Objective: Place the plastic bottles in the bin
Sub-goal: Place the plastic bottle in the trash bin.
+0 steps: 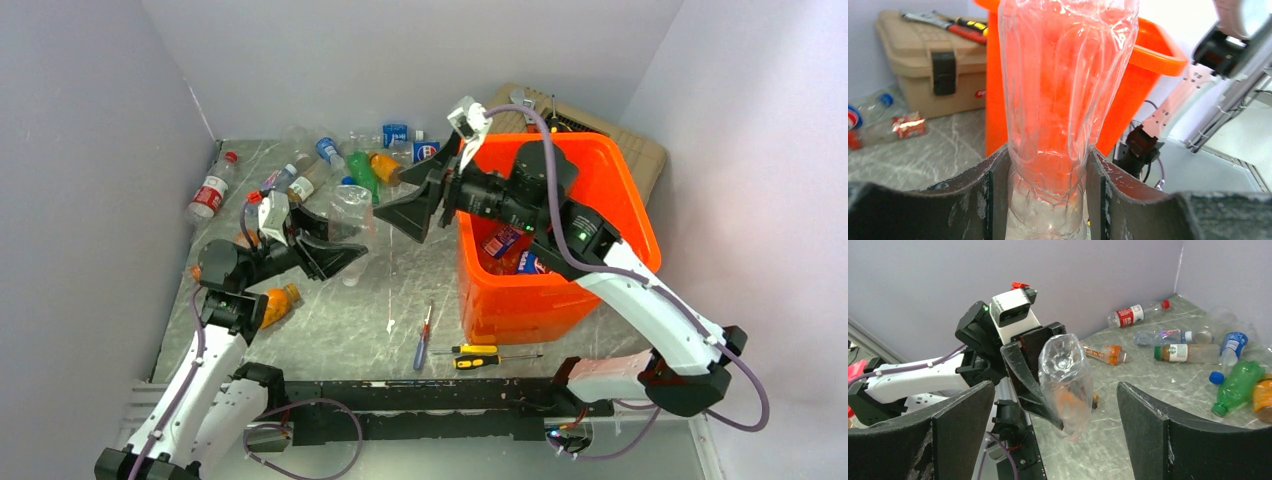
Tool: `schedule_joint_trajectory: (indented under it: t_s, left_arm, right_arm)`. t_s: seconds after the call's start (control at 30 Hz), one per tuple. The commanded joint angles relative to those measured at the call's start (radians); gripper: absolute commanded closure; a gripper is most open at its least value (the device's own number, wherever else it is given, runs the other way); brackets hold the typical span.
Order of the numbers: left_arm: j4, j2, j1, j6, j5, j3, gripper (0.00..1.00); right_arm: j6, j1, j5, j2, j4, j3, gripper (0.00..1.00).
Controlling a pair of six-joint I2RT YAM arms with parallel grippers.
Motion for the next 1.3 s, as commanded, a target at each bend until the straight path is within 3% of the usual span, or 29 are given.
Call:
schedule_joint_trajectory:
  t_s: [0.0,0.47,0.67,0.93,1.13,1.27]
  left_arm:
    - [0.322,0.007,-0.008,-0.178,0.104,-0.036,0.65]
    - [0.135,-0.060,-0.060,-0.059,0.089,-0.017,0.66]
    - [0.097,-0.073,-0.066,-0.038,0.072,-0.012,0.66]
    - [0.065,-0.081,-0.074,-0.017,0.055,-0.008,0.65]
    - [0.057,-0.087,-0.074,-0.007,0.043,-0.010,0.66]
    - [0.058,-0.084,-0.075,-0.007,0.045,-0.009,0.65]
  right_arm:
    - [-0.034,0.036,-0.002,0.054,0.025,0.077,0.03]
    - [-0.088,0.121,0.055,0.204,-0.019,0.178,0.01]
    - [-0.082,0.131,0.077,0.226,-0.079,0.192,0.13]
    - [-0.070,0.136,0.097,0.214,-0.131,0.157,0.15]
    - [-0.067,0.138,0.098,0.220,-0.149,0.151,0.30]
    - [-0.071,0.138,0.100,0.220,-0.145,0.139,0.60]
